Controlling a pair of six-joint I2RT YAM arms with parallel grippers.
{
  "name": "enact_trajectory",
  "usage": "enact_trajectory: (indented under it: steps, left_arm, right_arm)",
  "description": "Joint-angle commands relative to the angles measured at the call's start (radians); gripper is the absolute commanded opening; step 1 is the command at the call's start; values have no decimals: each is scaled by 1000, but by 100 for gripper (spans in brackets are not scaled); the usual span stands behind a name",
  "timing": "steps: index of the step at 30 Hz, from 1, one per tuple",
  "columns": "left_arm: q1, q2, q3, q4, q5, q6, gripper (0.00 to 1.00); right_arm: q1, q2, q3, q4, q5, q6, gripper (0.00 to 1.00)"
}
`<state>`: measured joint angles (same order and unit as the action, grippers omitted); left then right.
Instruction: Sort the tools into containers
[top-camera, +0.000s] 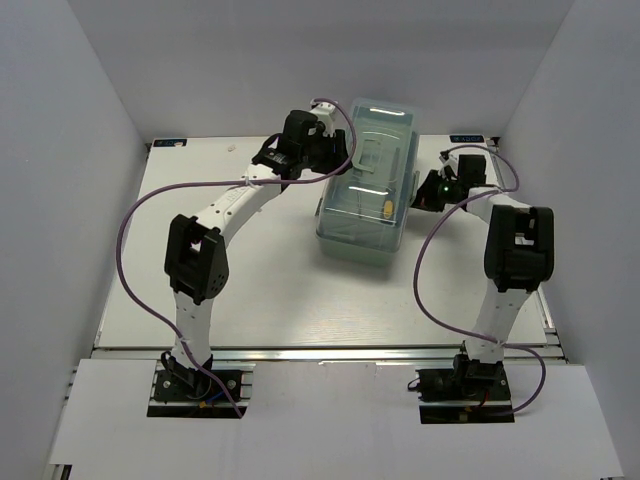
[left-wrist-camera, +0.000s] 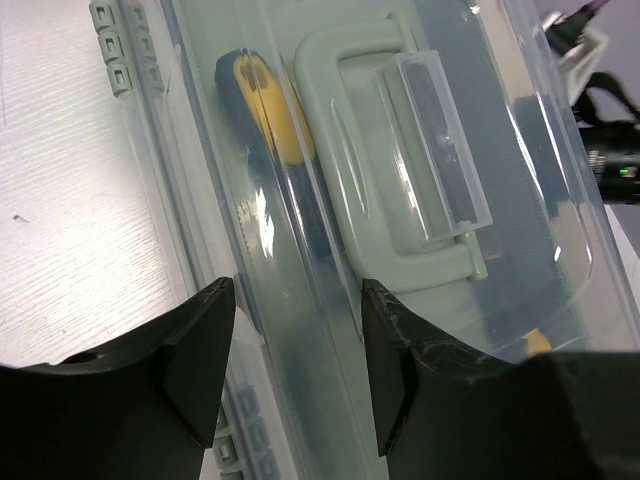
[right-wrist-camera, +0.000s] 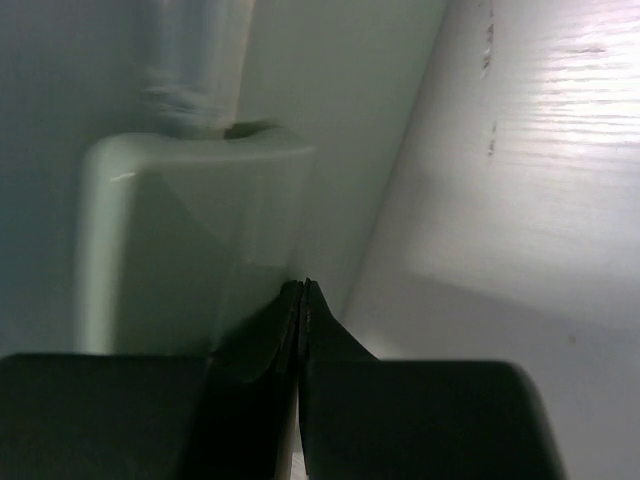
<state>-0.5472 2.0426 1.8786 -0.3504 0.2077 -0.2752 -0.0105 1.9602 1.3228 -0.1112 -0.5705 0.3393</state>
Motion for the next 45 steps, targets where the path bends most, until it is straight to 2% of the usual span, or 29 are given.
enact_trajectory:
  steps: [1, 4, 5, 6, 7, 8, 12, 19, 23, 28, 31, 32, 34, 35, 36, 37, 45]
  left_arm:
    - [-109, 94, -21, -165, 176, -15, 61]
    - [-109, 102, 3, -173, 177, -22, 61]
    - [-109, 108, 8, -177, 177, -22, 61]
    - [-109, 108, 13, -182, 176, -25, 61]
    - [-109, 110, 17, -182, 174, -27, 61]
    - [-109, 114, 25, -188, 174, -28, 61]
    - [-109, 117, 39, -194, 170, -32, 61]
    - [-109, 114, 33, -196, 171, -32, 61]
    - [-109, 113, 31, -196, 171, -30, 61]
    - [-109, 111, 37, -199, 167, -27, 61]
    - [-109, 111, 37, -200, 167, -25, 61]
    - [-109, 111, 37, -199, 168, -25, 61]
    - [-109, 111, 37, -199, 168, -25, 61]
    - [-109, 111, 37, -199, 168, -25, 61]
    - [-109, 111, 37, -199, 168, -24, 61]
    - [-109, 111, 37, -197, 168, -24, 61]
    - [-111, 116, 25, -185, 179, -27, 61]
  right_arm:
    - [23, 60, -22, 294, -380, 131, 0]
    - [23, 126, -62, 450, -526, 214, 0]
    - [21, 150, -76, 596, -563, 286, 1]
    - [23, 160, -101, 664, -612, 328, 2]
    - [21, 169, -115, 744, -632, 377, 3]
    - [-6, 180, -129, 907, -649, 476, 3]
    - [-26, 200, -184, 1259, -670, 712, 2]
    - [-54, 221, -200, 1608, -670, 981, 2]
    - [-55, 212, -217, 1693, -675, 1052, 0]
    - [-55, 143, -211, 1506, -697, 927, 0]
    - [-55, 93, -174, 1263, -681, 758, 0]
    - [-55, 77, -154, 1043, -660, 595, 0]
    - [-52, 31, -55, 722, -606, 354, 0]
    - [-46, 23, -10, 561, -541, 117, 0]
    - [-40, 19, 30, 334, -514, 37, 0]
    - [-36, 17, 79, 280, -499, -4, 0]
    - [-23, -17, 101, 173, -404, -120, 0]
